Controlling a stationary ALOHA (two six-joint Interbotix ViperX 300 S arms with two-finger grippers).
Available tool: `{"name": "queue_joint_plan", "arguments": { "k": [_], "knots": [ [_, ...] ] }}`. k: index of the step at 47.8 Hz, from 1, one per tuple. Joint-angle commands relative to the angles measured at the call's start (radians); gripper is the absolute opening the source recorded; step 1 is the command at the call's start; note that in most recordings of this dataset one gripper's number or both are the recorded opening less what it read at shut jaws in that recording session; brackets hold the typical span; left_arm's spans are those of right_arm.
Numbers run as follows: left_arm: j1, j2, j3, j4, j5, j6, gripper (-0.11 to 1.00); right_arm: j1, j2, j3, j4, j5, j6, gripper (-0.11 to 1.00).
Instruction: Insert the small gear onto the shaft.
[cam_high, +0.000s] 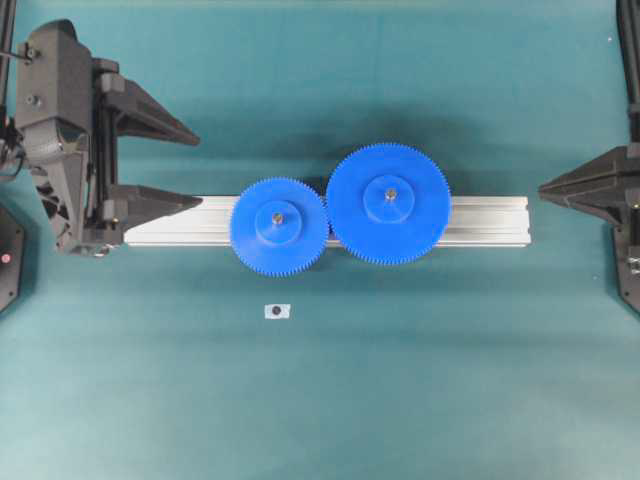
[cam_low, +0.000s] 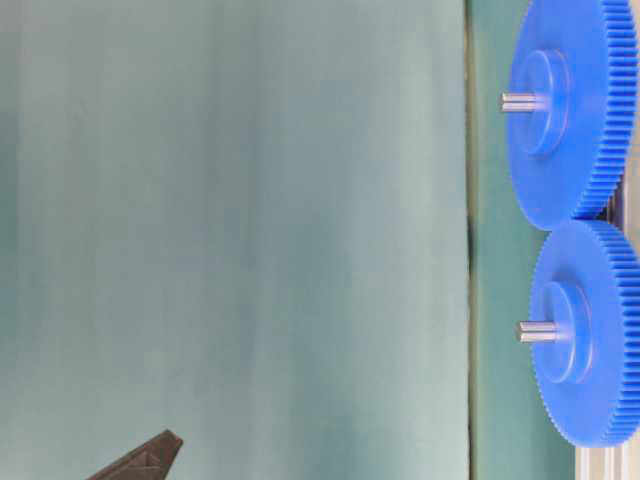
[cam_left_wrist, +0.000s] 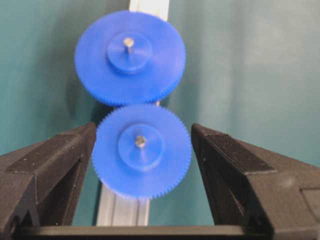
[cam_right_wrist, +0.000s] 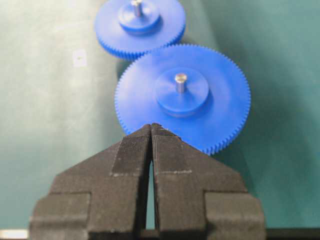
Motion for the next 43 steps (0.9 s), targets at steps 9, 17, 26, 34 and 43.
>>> {"name": "queue_joint_plan", "arguments": {
  "k": [9, 17, 26, 34, 43],
  "knots": [
    [-0.003, -0.008, -0.009, 0.002, -0.009, 0.002, 0.78, -0.003, 0.006, -0.011, 0.002, -0.009, 0.008, 0.04],
    [-0.009, -0.008, 0.006, 0.002, -0.009, 0.002, 0.78, -0.003, 0.008, -0.009, 0.002, -0.009, 0.008, 0.03],
    [-0.028, -0.008, 0.04, 0.002, -0.009, 0.002, 0.78, -0.003, 0.006, -0.009, 0.002, -0.009, 0.008, 0.04],
    [-0.041, -0.011, 0.058, 0.002, -0.009, 0.002, 0.78, -0.003, 0.006, -0.009, 0.002, -0.009, 0.008, 0.03],
    [-0.043, -0.011, 0.061, 0.002, -0.002, 0.002, 0.77, -0.003, 0.006, -0.008, 0.0, -0.009, 0.006, 0.04]
  ]
}}
